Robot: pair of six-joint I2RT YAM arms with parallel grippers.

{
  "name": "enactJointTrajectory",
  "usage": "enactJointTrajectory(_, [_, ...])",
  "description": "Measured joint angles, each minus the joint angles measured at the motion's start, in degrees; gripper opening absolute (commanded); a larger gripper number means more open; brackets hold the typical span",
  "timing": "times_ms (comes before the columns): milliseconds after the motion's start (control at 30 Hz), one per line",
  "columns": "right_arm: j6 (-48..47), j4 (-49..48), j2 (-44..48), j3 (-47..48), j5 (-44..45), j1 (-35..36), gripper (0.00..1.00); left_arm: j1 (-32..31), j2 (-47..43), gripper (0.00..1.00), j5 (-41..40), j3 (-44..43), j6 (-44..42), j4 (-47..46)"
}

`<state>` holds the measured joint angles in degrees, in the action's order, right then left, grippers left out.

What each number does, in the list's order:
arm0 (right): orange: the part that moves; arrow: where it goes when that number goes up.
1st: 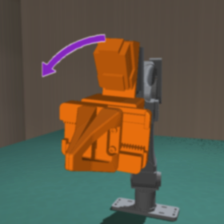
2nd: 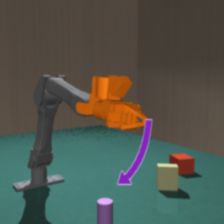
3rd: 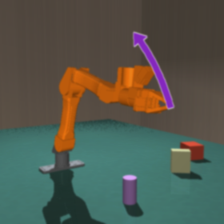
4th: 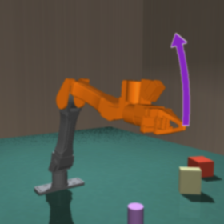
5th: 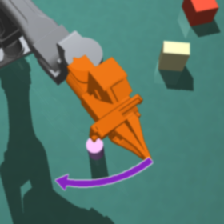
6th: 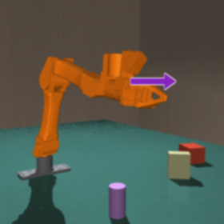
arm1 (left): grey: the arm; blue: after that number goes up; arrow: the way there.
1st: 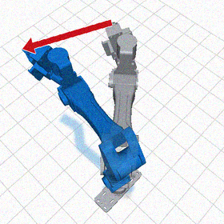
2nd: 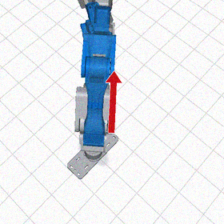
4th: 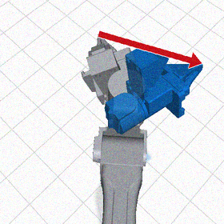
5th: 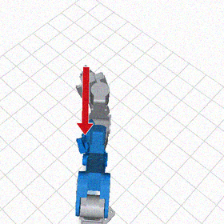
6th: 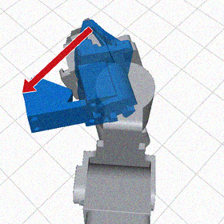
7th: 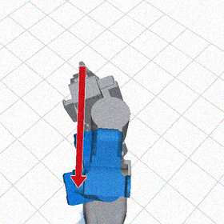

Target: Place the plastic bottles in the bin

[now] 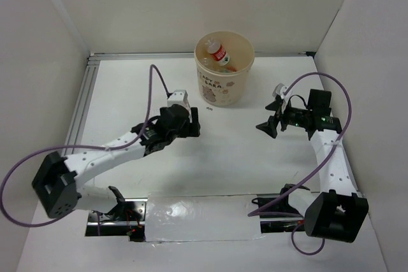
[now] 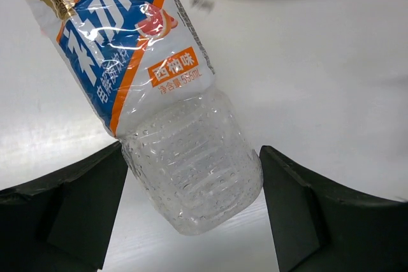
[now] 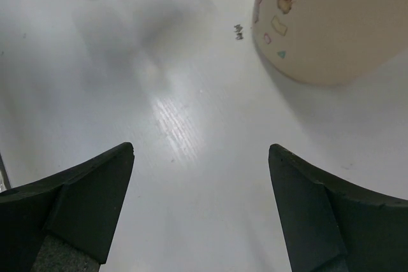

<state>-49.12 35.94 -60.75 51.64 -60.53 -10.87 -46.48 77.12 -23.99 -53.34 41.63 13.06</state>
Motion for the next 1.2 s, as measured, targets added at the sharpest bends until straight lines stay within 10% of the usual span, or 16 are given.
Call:
enactJointTrajectory(400, [-3.43, 1.55, 1.84, -5.29, 0.44, -0.02, 0.91, -0.72, -3.37, 0.00, 1.29, -23.96, -14.16, -8.13])
enactJointTrajectory(867, [-4.98, 3.10, 7.41, -9.79, 2.45, -0.55, 0.95, 7.63, 33.57, 0.00, 8.13, -56.76, -14.91, -12.79])
enactJointTrajectory(1067, [-4.44, 2.93, 8.09, -11.04, 3.30, -0.55, 1.00, 9.07, 39.82, 0.77, 9.44, -59.49, -14.23, -8.09])
enactJointTrajectory(1200, [-2.93, 2.60, 8.09, -11.17, 4.22, -0.55, 1.00, 9.05, 39.78, 1.00, 10.82, -59.49, -14.60, -7.15])
